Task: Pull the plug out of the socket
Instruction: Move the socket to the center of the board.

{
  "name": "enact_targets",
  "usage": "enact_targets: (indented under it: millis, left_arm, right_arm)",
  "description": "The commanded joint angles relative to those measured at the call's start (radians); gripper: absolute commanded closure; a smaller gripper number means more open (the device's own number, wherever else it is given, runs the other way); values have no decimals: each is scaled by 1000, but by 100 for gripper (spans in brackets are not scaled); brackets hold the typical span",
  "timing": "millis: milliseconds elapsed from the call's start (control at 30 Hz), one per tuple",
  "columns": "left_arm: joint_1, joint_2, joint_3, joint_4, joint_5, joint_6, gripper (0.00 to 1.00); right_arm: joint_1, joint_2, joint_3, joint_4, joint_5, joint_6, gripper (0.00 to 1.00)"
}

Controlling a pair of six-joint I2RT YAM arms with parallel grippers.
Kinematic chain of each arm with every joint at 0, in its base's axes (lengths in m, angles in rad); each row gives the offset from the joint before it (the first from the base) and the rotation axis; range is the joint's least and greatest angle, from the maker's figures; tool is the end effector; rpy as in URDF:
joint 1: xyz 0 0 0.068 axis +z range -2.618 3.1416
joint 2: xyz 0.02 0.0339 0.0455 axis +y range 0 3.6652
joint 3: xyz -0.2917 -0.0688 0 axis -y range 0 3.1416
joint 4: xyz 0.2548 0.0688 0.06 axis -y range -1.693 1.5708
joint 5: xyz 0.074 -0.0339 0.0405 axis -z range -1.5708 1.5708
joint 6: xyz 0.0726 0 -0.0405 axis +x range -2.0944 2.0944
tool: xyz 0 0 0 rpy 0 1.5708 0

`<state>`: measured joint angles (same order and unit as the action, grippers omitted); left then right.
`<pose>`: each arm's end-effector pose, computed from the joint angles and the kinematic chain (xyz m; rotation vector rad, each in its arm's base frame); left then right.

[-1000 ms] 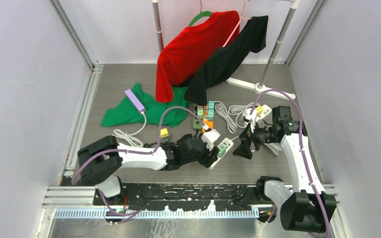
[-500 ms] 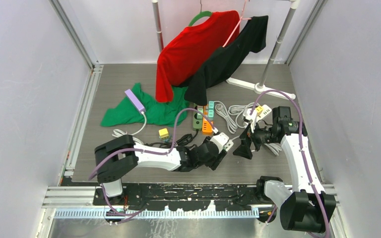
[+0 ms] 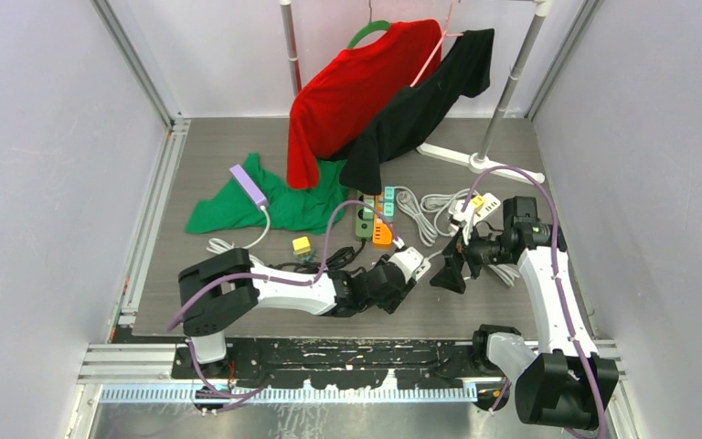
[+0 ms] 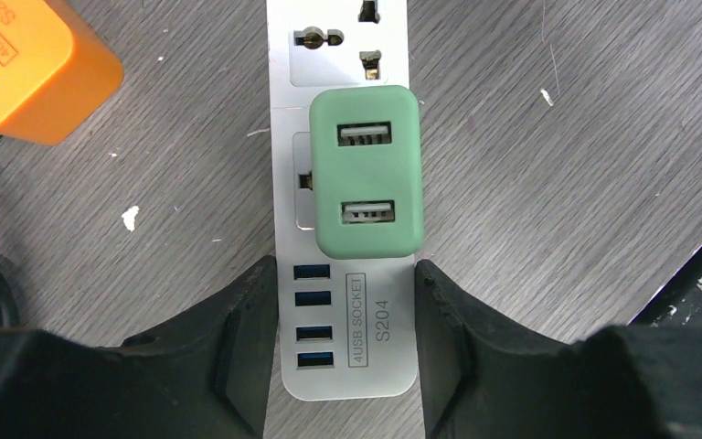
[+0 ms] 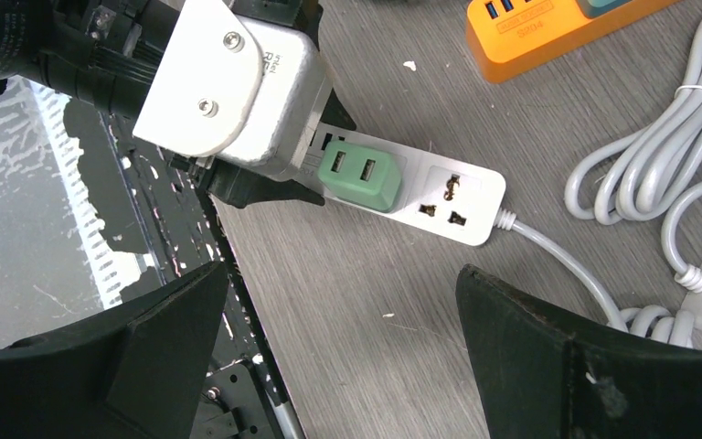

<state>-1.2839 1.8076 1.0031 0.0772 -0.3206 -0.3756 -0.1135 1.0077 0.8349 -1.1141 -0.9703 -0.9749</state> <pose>0.1394 -0.3917 0.1601 0.8589 2.1398 -0.5102 0.1636 0.0416 0.2650 -1.1044 1.9936 0.8568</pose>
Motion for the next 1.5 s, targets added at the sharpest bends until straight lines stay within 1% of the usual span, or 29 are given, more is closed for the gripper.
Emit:
enact_targets:
  millis: [0, 67, 100, 167, 233, 333, 367, 400, 467, 500, 533, 667, 767, 867, 933, 967, 1133, 1200, 1300, 1467]
  left_arm:
    - [-6, -34, 11, -16, 22, 104, 77]
    - [-6, -58, -11, -12, 53, 176, 88]
    - [-6, -80, -35, -7, 68, 213, 92]
    - [-5, -122, -86, 22, 102, 308, 94]
    - [-5, -172, -155, 67, 149, 395, 94]
    - [-3, -254, -273, 146, 275, 543, 92]
    - [-1, -281, -307, 156, 311, 588, 87]
    - [3, -297, -341, 159, 335, 621, 81]
    - [27, -313, -366, 143, 372, 649, 63]
    - [41, -320, -375, 140, 378, 644, 53]
    - [56, -327, -386, 148, 380, 634, 46]
    - [96, -377, -425, 230, 376, 579, 29]
    - [98, -416, -442, 277, 359, 539, 24]
    - [98, -468, -445, 266, 372, 502, 23]
    - [98, -513, -455, 268, 388, 478, 23]
    - [98, -559, -468, 281, 399, 466, 24]
    - [98, -705, -565, 410, 434, 382, 16]
    - [100, -748, -587, 425, 442, 359, 15]
    - [100, -772, -601, 447, 452, 340, 15]
    - [99, -703, -615, 527, 454, 342, 15]
  right_arm:
    - [-6, -14, 3, 19, -20, -14, 0]
    - [-8, -15, 3, 18, -20, -15, 0]
    - [-7, -16, 2, 17, -21, -17, 0]
    - [-7, -18, -1, 17, -25, -21, 0]
    - [-8, -20, -5, 15, -29, -27, 0]
    - [-9, -20, -13, 7, -37, -55, 0]
    - [-9, -21, -17, 5, -41, -67, 0]
    - [-9, -22, -22, -7, -47, -89, 0]
    - [-9, -25, -38, -47, -63, -185, 0]
    - [-9, -26, -50, -70, -70, -242, 0]
    - [-9, -28, -61, -87, -77, -288, 0]
    - [-9, -38, -106, -120, -85, -437, 0]
    - [-8, -30, -127, -147, -97, -543, 0]
    - [1, -13, -146, -180, -116, -677, 0]
    - [23, 3, -150, -181, -119, -732, 0]
    - [39, 12, -149, -172, -117, -747, 0]
    - [137, 83, -136, -49, -66, -731, 0]
    - [195, 117, -129, 48, -27, -628, 0]
    - [303, 155, -123, 240, 62, -411, 0]
    - [415, 190, -137, 378, 189, -250, 0]
